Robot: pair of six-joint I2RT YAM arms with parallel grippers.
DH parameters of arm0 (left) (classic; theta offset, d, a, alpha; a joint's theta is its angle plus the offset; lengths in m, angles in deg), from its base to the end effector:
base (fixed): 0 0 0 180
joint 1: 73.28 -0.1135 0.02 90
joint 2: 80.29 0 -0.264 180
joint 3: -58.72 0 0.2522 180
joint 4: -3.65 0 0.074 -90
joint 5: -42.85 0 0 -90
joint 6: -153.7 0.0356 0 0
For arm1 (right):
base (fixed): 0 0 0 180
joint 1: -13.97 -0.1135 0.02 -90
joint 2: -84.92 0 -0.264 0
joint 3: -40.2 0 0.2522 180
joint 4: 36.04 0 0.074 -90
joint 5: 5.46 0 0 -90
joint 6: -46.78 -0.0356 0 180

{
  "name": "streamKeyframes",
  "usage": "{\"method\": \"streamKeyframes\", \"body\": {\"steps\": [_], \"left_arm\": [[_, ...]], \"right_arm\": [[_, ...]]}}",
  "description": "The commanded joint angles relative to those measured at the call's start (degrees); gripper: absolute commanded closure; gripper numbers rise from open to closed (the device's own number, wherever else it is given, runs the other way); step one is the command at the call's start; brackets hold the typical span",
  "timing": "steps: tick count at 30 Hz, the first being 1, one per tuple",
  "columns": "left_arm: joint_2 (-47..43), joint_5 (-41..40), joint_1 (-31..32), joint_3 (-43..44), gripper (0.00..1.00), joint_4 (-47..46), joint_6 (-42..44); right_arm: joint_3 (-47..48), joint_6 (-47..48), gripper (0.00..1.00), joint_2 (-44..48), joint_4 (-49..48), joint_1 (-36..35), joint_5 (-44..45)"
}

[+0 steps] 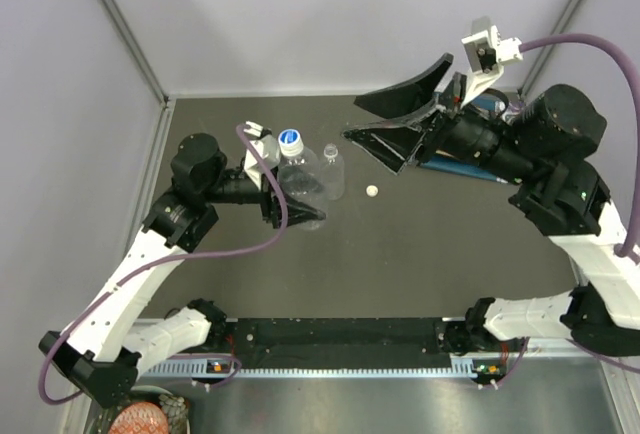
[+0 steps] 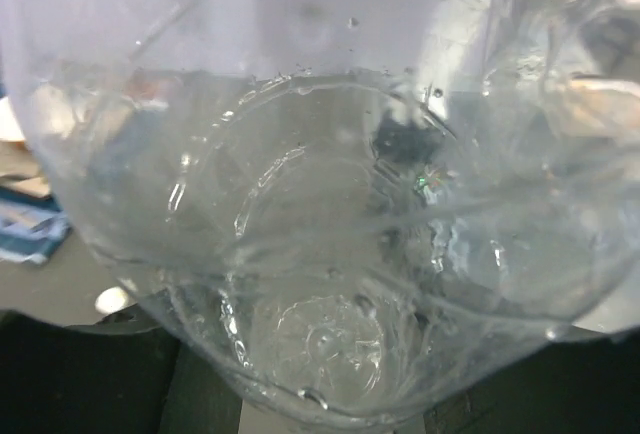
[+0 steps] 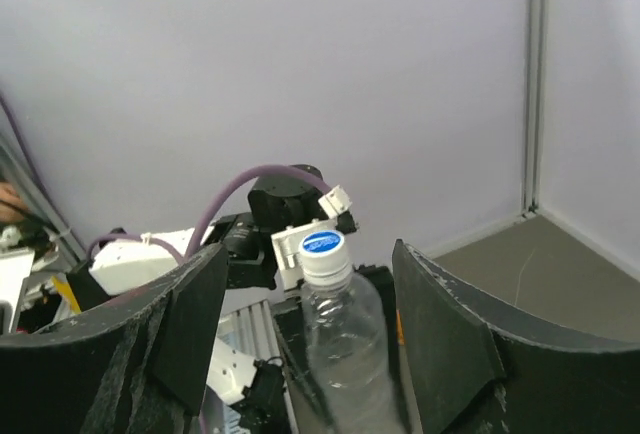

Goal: Screw on the bottle caps
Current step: Screw the bottle cap onto the plastic bottle.

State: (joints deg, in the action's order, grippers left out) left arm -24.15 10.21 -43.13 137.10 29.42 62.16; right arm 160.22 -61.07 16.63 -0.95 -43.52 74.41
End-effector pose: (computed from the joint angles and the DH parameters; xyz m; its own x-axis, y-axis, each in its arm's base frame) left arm 0.1573 -0.1261 0.4224 -0.0800 0.0297 -0.9963 0.9959 0.0451 -0.0787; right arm 0.0931 0.1577 0.5880 -0.1357 0.3485 -0.9274 -0.9236 0.2943 0.2457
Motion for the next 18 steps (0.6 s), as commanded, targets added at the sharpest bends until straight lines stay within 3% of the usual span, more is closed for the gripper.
{"method": "streamKeyframes", "body": {"steps": [1, 6, 13, 18], "left_arm": [[-0.59, 17.59, 0.08, -2.13, 1.00, -7.61, -4.26], [-0.86, 22.96, 0.17, -3.27, 1.00, -7.70, -4.70], [-0.86, 23.93, 0.35, -3.80, 1.00, -7.70, -4.35], [-1.12, 22.27, 0.35, -3.80, 1.00, -7.79, -4.08]], "right_arm": [[2.11, 3.17, 0.34, -5.35, -1.37, 4.84, -18.85], [6.15, 2.91, 0.37, -11.32, -3.12, 7.04, -33.96], [10.81, -0.69, 0.38, -16.60, -5.67, 7.13, -42.33], [10.55, -2.98, 0.44, -17.58, -7.08, 7.13, -45.32]]}}
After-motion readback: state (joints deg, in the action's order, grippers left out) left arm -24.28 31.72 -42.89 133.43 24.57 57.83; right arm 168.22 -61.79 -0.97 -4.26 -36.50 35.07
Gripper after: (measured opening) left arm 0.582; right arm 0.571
